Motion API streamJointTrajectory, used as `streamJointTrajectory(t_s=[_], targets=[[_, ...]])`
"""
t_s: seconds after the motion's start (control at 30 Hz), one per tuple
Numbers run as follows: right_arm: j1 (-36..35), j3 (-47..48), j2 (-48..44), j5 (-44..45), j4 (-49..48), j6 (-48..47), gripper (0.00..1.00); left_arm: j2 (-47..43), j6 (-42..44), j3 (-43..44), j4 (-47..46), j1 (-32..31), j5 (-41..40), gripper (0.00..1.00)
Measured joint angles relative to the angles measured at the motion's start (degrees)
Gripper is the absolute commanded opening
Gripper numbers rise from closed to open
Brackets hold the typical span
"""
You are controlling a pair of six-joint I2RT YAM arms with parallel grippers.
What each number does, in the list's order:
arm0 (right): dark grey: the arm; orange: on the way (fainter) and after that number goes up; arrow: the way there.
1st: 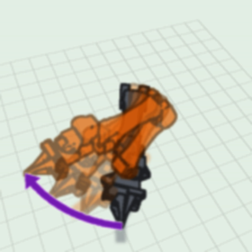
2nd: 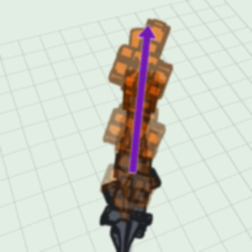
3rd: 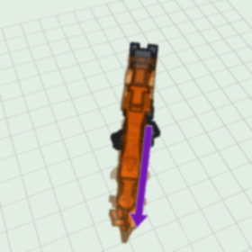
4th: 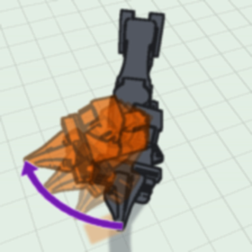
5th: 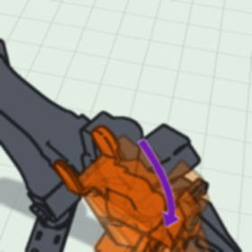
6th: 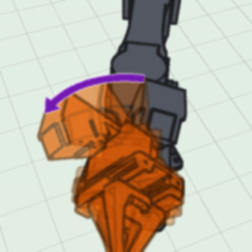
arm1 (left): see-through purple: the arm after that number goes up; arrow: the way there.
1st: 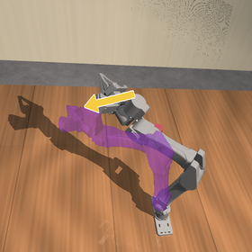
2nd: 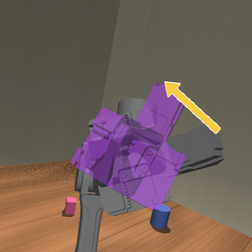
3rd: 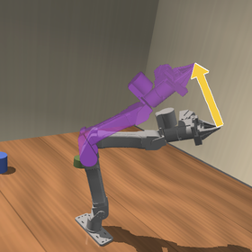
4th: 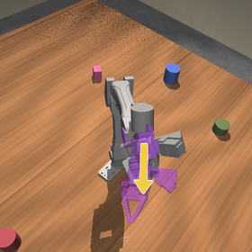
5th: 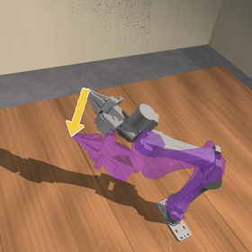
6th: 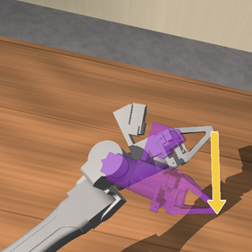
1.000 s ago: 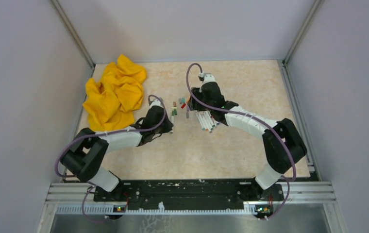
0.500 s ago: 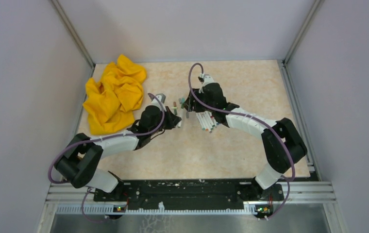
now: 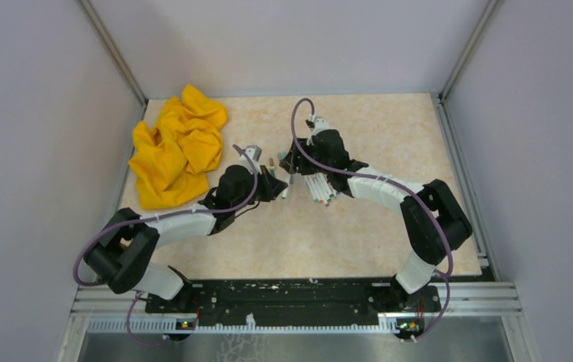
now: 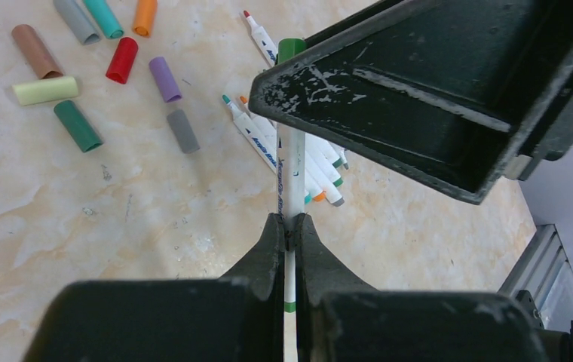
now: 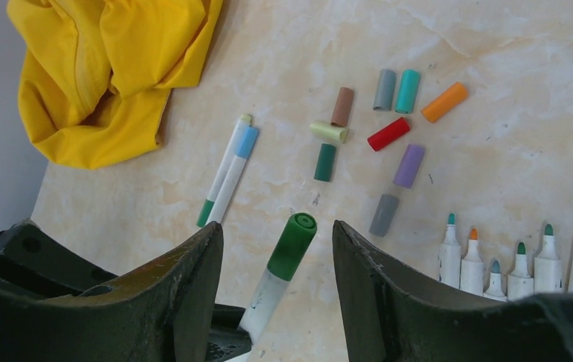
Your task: Open the pen caps
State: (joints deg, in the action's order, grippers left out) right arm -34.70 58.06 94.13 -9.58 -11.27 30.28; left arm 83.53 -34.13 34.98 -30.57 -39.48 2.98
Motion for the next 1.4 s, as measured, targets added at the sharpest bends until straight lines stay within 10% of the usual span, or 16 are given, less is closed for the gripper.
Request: streamJointTrajectory(t_s=[0.27,0.6,0.93,1.3,1.4], targets=[[0.28,-0.33,0.35,-0.02,-0.48,0.92,0.45,-2.12,0.11,-2.1,-2.19,-0.09,0.37,0.0],[0.46,-0.35,0.35,-1.01,-2.38,2.21,0.0,-1.99,-0.24,-3.15,-3.02,-0.79,0.7,0.0],[0.5,-1.84,0.35,-1.31,-3.65,2.36,0.0,-1.01,-1.79,-3.21,-3.82,-0.92,0.5,0.3],[0.74,-2.21,0.33,-2.1,-3.32,2.36,0.0,4.2,-2.49,-3.08,-9.4,-0.92,2.45,0.3],[0.76,-2.21,0.33,-2.23,-3.3,2.36,0.0,5.92,-2.51,-2.99,-10.19,-0.92,3.52,0.15]])
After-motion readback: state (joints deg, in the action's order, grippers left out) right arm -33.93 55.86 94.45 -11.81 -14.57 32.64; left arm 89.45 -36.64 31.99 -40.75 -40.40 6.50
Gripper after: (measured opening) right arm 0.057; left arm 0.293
